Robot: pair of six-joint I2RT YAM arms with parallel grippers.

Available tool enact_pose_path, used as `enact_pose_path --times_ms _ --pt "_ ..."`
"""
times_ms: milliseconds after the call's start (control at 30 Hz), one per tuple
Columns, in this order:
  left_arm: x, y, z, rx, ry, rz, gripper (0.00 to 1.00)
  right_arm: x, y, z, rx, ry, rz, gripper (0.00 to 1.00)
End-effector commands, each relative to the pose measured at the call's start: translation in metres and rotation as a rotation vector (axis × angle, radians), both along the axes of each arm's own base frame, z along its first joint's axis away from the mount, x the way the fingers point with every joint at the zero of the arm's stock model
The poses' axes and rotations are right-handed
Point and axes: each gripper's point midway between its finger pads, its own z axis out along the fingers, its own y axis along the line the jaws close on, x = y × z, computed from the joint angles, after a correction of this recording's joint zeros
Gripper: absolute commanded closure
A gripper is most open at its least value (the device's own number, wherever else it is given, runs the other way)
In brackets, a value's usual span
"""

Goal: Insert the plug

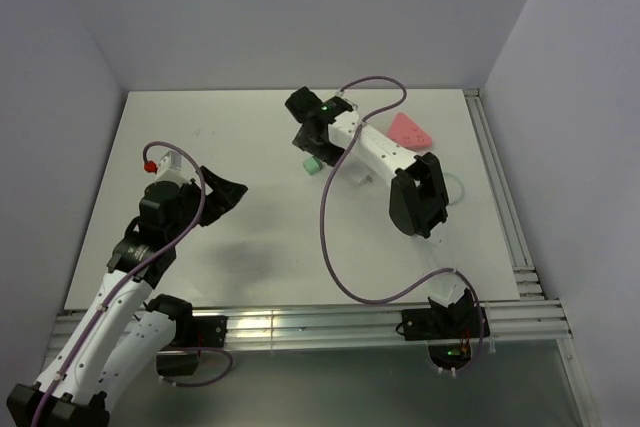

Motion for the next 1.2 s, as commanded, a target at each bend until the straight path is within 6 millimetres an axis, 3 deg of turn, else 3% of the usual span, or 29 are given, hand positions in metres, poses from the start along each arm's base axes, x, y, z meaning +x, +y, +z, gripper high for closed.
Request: enact_pose_path --times_ms 0,300,567,833,933,1167 --pt "0.002 -0.002 0.021 -0.002 -0.073 -0.021 0.16 0.012 0.009 -0.003 0.007 -0.029 -0.064 0.19" --pt "0.0 -0.002 0.023 0.004 -0.079 -0.031 0.16 0.024 0.01 -0.038 -0.016 0.008 -0.084 0.24" --pt "0.005 -0.011 0.014 -0.004 -0.055 -0.071 0.17 0.028 0.008 -0.045 -0.017 0.011 -0.058 0.25" --pt "0.002 -0.012 0.025 -0.025 -0.092 -0.076 0.18 0.039 0.006 -0.057 -0.017 0.009 -0.082 0.26" --pt "0.002 -0.014 0.022 -0.028 -0.085 -0.085 0.18 0.043 0.005 -0.067 -0.007 0.031 -0.088 0.29" --pt "0.002 -0.016 0.019 -0.036 -0.081 -0.095 0.18 0.049 0.005 -0.069 0.002 0.02 -0.089 0.38"
